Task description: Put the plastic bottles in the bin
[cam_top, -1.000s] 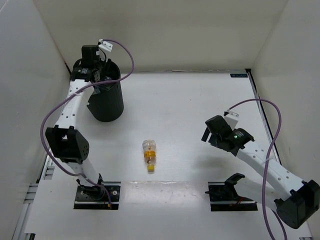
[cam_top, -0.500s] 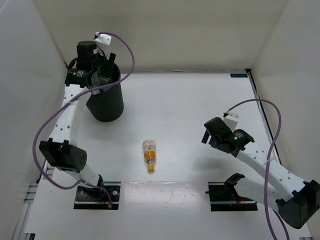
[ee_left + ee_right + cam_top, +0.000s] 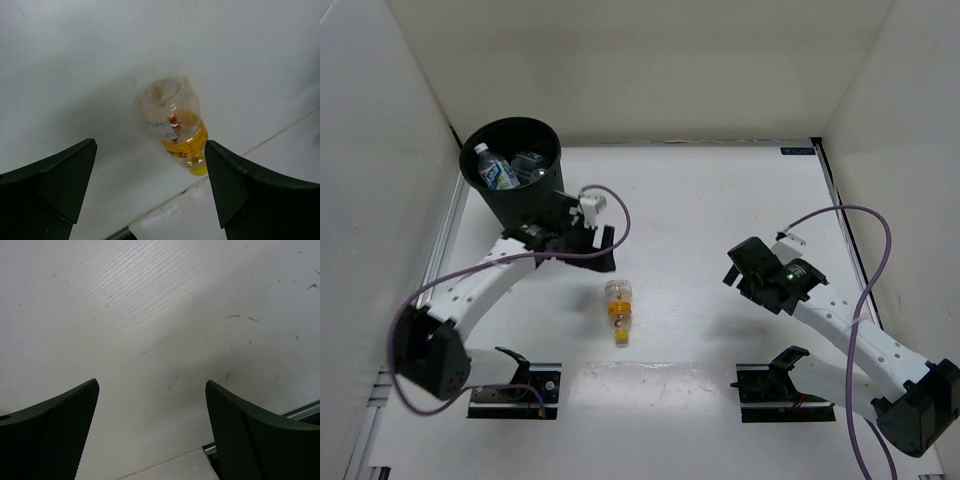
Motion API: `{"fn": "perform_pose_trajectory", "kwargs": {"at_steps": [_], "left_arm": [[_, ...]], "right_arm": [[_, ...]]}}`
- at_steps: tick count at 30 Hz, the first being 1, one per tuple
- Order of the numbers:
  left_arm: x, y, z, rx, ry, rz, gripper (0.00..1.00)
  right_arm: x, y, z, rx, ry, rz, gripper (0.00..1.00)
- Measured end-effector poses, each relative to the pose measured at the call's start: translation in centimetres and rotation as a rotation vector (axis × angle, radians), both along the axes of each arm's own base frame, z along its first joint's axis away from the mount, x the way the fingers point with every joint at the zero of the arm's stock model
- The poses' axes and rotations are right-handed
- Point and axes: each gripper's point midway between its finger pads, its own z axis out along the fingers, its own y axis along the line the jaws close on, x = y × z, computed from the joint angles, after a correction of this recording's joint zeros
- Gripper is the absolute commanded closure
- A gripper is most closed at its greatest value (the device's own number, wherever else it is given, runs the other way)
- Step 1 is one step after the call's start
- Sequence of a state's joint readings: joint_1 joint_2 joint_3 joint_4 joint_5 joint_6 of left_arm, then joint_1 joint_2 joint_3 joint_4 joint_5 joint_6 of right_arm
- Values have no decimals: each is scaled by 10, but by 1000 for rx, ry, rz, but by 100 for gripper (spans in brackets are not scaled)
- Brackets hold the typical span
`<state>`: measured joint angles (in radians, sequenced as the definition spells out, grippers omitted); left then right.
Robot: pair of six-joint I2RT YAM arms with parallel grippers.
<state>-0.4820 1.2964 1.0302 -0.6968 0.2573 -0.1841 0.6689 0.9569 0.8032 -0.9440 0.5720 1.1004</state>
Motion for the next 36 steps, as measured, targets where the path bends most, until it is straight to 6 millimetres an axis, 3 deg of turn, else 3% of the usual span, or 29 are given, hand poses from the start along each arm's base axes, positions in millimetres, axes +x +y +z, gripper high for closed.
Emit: {"fn": "perform_pose_trajectory", "kwargs": {"at_steps": [1, 3, 11, 19, 23, 24, 26, 27, 28, 32, 36], "left_arm": [[-11, 2, -27, 28, 102, 17, 0], [-31, -3, -56, 65, 232, 21, 0], [-61, -55, -59, 45, 254, -88, 0], [-67, -26, -111, 244, 388, 72, 0], [-60, -32, -122, 296, 422, 54, 2], [-56, -37, -123, 302, 418, 36, 12], [-51, -47, -122, 301, 397, -1, 47], [-50, -50, -122, 300, 384, -24, 83], [-50, -53, -121, 294, 381, -42, 90], [-52, -58, -114, 277, 360, -133, 90], [-48, -60, -101, 285, 327, -225, 90]], "right_arm": [[-1, -1, -1, 1, 4, -7, 10], [-4, -2, -3, 0, 13, -19, 10], [-21, -15, -14, -37, 65, -38, 10], [-28, -30, -8, -57, 30, -69, 9], [-28, -36, -6, -69, 6, -80, 9], [-29, -38, -7, -76, 9, -81, 9], [-31, -40, -9, -92, 18, -80, 10], [-30, -40, -9, -96, 19, -78, 10], [-30, -41, -10, -105, 24, -73, 10], [-25, -33, -14, -141, 54, 41, 7], [-5, 21, -10, -36, 38, 349, 7]]}}
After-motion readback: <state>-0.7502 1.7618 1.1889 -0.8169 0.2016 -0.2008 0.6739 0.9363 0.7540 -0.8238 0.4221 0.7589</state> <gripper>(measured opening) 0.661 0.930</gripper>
